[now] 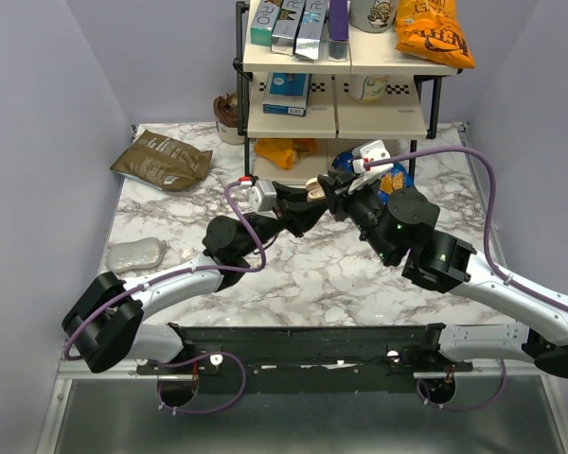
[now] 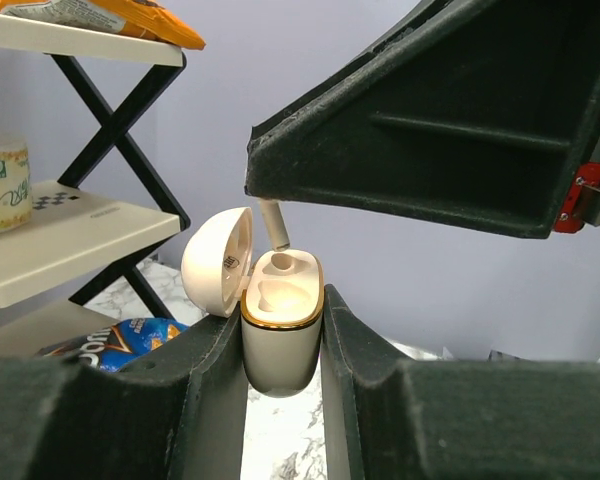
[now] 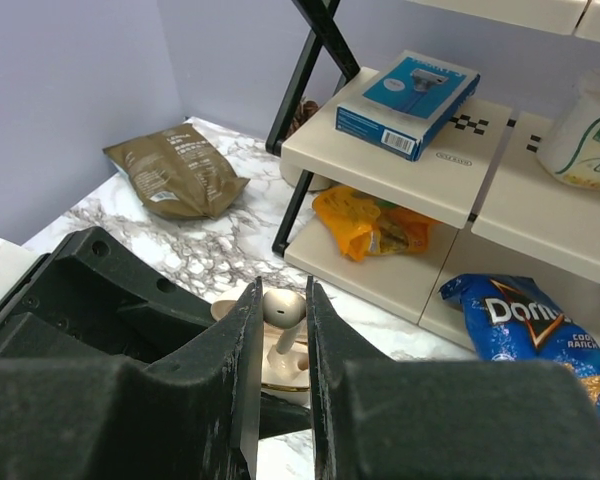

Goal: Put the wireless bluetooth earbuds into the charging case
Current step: Place the earbud in the charging case.

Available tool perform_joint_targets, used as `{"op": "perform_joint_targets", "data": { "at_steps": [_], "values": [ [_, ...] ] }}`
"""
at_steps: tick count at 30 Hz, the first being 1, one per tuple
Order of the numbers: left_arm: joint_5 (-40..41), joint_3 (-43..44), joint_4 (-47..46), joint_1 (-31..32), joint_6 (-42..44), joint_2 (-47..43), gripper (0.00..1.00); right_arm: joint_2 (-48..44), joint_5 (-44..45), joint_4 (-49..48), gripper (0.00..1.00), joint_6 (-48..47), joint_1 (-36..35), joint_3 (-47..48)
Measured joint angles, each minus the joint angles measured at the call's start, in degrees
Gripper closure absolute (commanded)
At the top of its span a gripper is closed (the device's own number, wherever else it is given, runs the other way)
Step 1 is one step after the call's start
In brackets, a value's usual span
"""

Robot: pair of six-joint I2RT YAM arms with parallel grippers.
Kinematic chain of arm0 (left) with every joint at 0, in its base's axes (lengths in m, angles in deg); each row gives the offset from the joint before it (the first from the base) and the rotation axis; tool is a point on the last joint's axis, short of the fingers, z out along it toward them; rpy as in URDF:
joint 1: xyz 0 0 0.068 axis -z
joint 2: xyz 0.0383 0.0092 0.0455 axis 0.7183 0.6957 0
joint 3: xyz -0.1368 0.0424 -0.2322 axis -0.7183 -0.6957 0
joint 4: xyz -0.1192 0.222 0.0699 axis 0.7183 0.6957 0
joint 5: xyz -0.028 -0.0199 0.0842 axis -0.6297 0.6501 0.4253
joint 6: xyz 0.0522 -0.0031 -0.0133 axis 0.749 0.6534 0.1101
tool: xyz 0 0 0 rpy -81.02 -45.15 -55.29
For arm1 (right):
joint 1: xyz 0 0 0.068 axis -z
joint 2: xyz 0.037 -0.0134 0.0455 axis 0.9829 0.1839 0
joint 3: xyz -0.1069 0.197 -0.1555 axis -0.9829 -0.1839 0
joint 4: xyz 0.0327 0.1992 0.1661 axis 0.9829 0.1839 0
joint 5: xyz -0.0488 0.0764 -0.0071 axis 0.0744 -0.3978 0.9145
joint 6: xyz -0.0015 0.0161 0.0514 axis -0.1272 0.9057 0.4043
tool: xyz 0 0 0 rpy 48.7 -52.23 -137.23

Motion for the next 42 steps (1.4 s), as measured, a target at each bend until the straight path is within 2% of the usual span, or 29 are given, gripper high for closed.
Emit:
{"op": "perform_joint_targets", "data": {
  "at_steps": [42],
  "values": [
    [0.4,-0.2,1.6,0.0,-0.1,-0.5,1.00,-1.3,2.9,-4.2,0.99,-3.4,-0.3,-5.0]
  ]
}}
